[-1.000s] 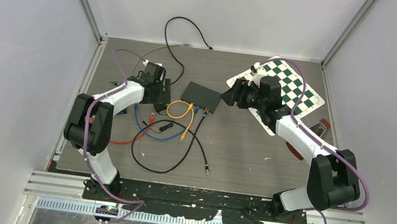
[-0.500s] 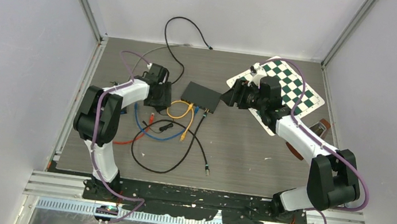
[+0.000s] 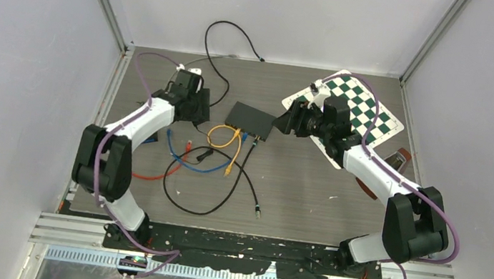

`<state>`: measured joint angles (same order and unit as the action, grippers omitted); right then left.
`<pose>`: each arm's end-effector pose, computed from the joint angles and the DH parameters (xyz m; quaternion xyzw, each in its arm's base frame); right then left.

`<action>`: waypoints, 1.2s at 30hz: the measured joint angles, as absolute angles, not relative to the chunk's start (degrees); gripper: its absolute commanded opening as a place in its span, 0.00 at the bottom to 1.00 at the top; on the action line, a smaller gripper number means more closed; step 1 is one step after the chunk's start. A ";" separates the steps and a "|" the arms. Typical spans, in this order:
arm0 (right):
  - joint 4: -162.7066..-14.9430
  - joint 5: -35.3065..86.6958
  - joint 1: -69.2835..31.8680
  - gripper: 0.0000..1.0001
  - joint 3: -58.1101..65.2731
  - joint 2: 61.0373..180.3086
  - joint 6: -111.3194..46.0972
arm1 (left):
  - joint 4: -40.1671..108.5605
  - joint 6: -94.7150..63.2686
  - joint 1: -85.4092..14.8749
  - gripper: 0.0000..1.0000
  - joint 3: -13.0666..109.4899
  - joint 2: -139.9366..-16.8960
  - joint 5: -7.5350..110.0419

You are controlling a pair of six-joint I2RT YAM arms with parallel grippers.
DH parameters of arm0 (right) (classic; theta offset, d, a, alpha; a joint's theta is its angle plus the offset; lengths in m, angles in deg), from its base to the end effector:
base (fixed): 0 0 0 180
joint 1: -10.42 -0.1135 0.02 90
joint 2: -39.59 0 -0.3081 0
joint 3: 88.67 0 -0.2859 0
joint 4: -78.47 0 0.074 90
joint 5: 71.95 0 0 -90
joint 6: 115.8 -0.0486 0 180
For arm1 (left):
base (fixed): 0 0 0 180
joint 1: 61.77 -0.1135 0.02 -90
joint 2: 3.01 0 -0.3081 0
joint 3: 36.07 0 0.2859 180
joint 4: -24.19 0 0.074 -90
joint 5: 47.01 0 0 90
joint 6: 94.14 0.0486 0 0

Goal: Insert the plug into the switch port
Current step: Pick up the power from the center of the board.

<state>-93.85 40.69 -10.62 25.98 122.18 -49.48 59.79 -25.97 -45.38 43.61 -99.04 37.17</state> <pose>0.3303 0.1471 0.2842 -0.0865 0.8288 0.3537 0.4248 0.3872 -0.1087 0.2431 -0.0613 0.9423 -0.0612 0.3233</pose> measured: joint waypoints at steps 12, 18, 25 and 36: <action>-106.41 48.84 -15.19 0.71 29.85 122.07 -43.80 | 60.03 -26.60 -45.38 0.41 43.66 -80.46 49.08; -113.56 49.78 -23.58 0.71 29.85 122.81 -41.00 | 58.93 -29.20 -45.38 0.42 43.70 -76.83 56.75; -121.10 51.79 -27.78 0.72 30.81 126.88 -40.25 | 58.85 -31.37 -45.38 0.42 43.70 -76.68 62.37; -125.71 47.83 -30.62 0.30 29.90 135.34 -46.81 | 58.82 -32.52 -45.38 0.43 43.61 -78.49 65.84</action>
<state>-125.71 47.83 -30.62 29.90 135.34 -46.81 58.82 -32.52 -45.38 43.61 -78.49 65.84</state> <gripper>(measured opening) 0.471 0.608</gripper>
